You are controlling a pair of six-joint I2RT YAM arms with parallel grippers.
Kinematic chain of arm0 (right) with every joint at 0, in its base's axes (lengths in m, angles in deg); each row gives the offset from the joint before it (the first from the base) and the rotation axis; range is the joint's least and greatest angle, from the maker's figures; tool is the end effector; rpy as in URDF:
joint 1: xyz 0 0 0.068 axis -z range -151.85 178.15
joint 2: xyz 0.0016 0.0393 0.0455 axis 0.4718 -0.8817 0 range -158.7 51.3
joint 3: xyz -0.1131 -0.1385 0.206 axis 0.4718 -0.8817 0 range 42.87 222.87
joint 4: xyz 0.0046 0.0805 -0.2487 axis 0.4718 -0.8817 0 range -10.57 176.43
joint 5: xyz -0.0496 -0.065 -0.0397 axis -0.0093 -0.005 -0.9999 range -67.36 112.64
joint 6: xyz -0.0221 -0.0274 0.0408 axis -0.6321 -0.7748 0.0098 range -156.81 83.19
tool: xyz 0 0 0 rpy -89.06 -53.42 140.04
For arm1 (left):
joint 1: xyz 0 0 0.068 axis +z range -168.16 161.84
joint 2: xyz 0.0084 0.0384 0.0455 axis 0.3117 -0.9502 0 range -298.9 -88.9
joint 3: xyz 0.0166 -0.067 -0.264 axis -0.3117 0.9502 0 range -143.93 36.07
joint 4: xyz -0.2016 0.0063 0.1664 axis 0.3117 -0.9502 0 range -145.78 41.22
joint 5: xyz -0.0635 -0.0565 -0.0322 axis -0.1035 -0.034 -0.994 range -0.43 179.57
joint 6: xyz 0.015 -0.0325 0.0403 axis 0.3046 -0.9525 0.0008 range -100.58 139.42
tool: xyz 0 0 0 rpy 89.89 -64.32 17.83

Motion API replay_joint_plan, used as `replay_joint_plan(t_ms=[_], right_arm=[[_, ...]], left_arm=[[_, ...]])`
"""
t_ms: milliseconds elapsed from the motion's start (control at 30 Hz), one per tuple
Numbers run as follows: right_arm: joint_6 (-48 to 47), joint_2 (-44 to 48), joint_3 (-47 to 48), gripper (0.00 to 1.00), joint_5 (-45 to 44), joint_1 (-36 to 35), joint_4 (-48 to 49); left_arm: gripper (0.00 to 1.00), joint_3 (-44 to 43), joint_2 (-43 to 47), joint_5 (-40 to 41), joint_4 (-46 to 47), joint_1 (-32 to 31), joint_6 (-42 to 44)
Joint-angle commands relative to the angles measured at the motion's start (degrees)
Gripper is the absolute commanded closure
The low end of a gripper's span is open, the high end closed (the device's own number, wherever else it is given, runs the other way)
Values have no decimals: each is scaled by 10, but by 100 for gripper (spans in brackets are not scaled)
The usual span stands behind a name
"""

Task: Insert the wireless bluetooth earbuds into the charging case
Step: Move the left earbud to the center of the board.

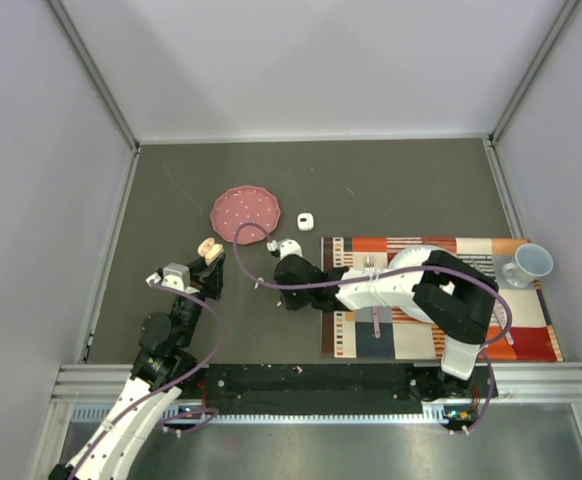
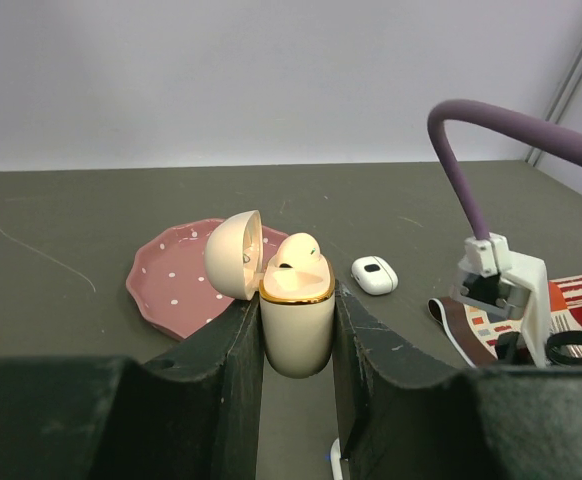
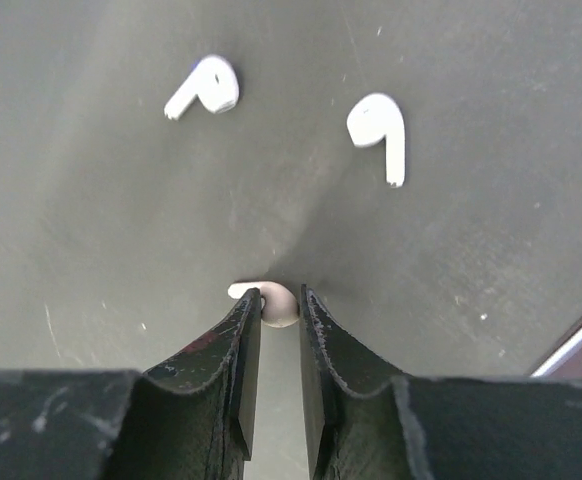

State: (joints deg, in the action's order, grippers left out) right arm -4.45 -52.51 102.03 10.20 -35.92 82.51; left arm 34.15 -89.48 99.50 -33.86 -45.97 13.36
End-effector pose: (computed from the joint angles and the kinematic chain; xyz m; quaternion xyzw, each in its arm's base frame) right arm 0.1693 0.3306 0.1589 -0.2172 0.9050 0.1946 0.3099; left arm 0.0949 -0.0432 0.2124 0.0447 0.6001 -0.1825 0.7776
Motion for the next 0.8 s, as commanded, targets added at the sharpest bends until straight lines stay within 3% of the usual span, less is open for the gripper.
replay_joint_plan(t_ms=[0, 133, 300, 767], right_arm=[[-114, 46, -27, 79, 47, -5, 8], [-175, 55, -43, 76, 110, -4, -1], [-207, 60, -43, 76, 123, -4, 2], [-315, 34, -8, 74, 89, 4, -16]], left_arm=[[100, 0, 85, 1, 17, 0, -4], [100, 0, 83, 0, 17, 0, -5], [100, -1, 81, -1, 20, 0, -5], [100, -11, 70, -3, 21, 0, 1]])
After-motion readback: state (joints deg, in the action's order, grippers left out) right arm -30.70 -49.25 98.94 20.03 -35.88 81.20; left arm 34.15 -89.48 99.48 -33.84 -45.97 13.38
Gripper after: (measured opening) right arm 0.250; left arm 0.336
